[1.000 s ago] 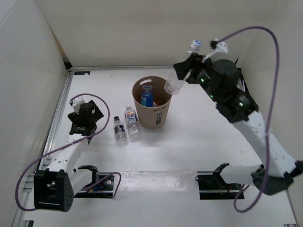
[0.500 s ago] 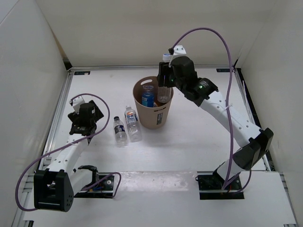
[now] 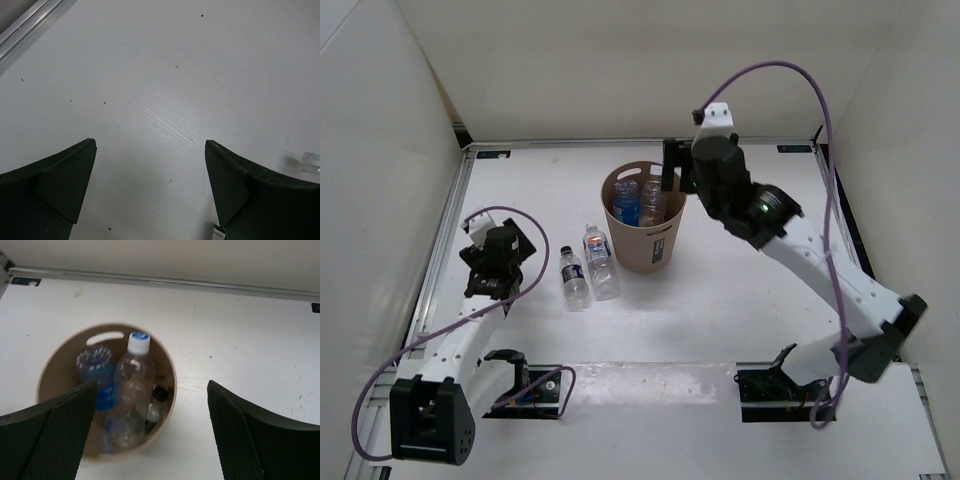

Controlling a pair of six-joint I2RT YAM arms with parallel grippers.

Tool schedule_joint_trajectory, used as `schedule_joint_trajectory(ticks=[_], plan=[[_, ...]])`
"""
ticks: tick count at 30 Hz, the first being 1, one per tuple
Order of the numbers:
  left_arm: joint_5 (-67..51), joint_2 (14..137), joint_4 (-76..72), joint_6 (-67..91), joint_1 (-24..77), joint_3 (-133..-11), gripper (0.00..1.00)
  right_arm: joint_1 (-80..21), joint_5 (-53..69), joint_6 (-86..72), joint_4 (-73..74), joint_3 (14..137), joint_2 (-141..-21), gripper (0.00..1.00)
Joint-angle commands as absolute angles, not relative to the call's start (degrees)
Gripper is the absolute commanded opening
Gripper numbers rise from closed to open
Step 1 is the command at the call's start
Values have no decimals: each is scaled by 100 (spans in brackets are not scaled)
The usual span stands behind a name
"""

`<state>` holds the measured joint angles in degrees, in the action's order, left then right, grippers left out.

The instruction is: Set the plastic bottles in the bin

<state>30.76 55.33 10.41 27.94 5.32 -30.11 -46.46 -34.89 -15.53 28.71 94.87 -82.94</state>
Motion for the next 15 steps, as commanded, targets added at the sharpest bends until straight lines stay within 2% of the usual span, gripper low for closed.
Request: schedule_joint_trajectory(ticks=[1,2,4,5,6,7,8,9,11,15], plan=[[3313,5134,1098,2953,492,-2892,100,-5018,-4089,-1459,2882,8949,-7263,90],[3435,5081,1247,3101,492,-2918,100,-5001,-4000,-1711,3100,8564,-6955,90],[3612,5036,1711,3269,422,-3005,100,-4791,-2992,-2168,3617,8105,-6497,90],[3560,5010,2158,3574,404,-3232,100,-4207,-2597,-2319,3899,7695,-6095,90],[3499,4992,2327,3629,343,-3313,100,-4036,-2062,-2503,4042,7516,-5926,90],[3211,4931,2564,3647,351,-3374,100,-3904,-1830,-2557,4008,7315,-5759,90],[2825,4818,2671,3682,343,-3453,100,-3720,-1767,-2575,3930,7104,-5078,90],[2291,4738,2594,3700,343,-3437,100,-3587,-1627,-2549,3798,6466,-4845,90],[1604,4501,2366,3604,352,-3262,100,-3298,-1258,-2488,3438,5945,-4258,90],[660,4780,2479,3910,386,-3348,96,-2857,-695,-2356,3681,5924,-3876,90]])
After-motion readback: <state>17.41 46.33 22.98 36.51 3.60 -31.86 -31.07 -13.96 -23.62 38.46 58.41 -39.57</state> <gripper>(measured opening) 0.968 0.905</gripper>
